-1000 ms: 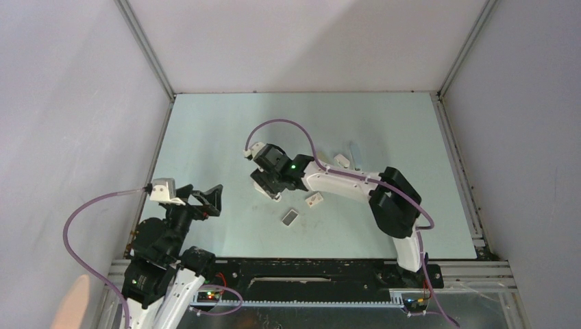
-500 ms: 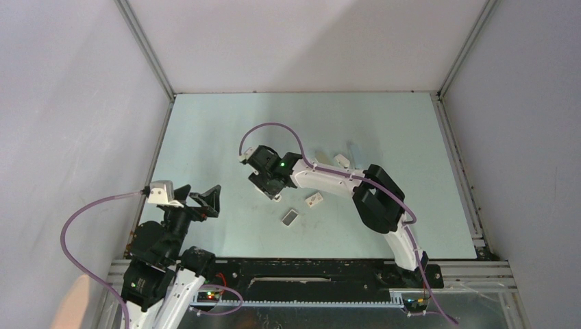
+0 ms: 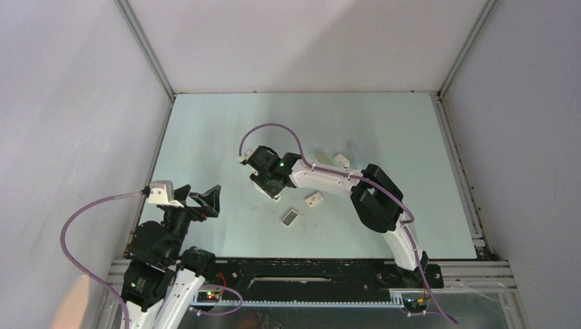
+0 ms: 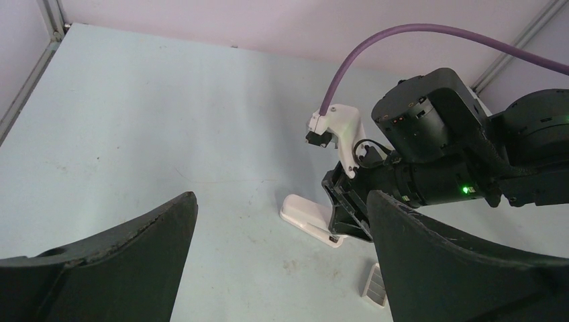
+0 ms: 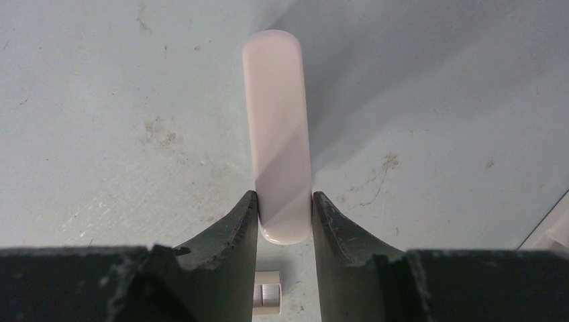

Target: Load the staples into the stapler

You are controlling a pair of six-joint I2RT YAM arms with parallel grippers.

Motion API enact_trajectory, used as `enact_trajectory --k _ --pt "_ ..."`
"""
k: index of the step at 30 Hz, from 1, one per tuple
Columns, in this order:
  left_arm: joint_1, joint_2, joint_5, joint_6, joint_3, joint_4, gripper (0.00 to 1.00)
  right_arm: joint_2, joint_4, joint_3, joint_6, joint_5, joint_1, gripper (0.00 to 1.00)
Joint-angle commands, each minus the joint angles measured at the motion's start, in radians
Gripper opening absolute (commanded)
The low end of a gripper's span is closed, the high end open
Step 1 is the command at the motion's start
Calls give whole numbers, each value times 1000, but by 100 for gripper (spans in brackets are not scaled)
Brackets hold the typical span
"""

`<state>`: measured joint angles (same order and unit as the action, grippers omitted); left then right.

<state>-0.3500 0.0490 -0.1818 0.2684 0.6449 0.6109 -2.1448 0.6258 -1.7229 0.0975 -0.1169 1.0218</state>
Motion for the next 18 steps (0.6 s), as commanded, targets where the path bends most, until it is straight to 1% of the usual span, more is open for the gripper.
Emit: enact_trajectory --k 1,6,12,15,18 --pt "9 -3 -13 -24 -4 -22 100 -45 -54 22 14 10 -11 14" --pt "11 2 -11 -24 -4 -22 100 -61 -102 73 30 9 -14 11" --pt "14 4 -8 -25 -5 -22 100 -72 -112 90 50 14 -21 7" --pt "15 3 -9 -24 -5 -23 100 -24 -102 94 62 -10 -24 6" --pt "16 3 -13 -24 -5 -22 100 64 -101 122 75 -55 -40 6"
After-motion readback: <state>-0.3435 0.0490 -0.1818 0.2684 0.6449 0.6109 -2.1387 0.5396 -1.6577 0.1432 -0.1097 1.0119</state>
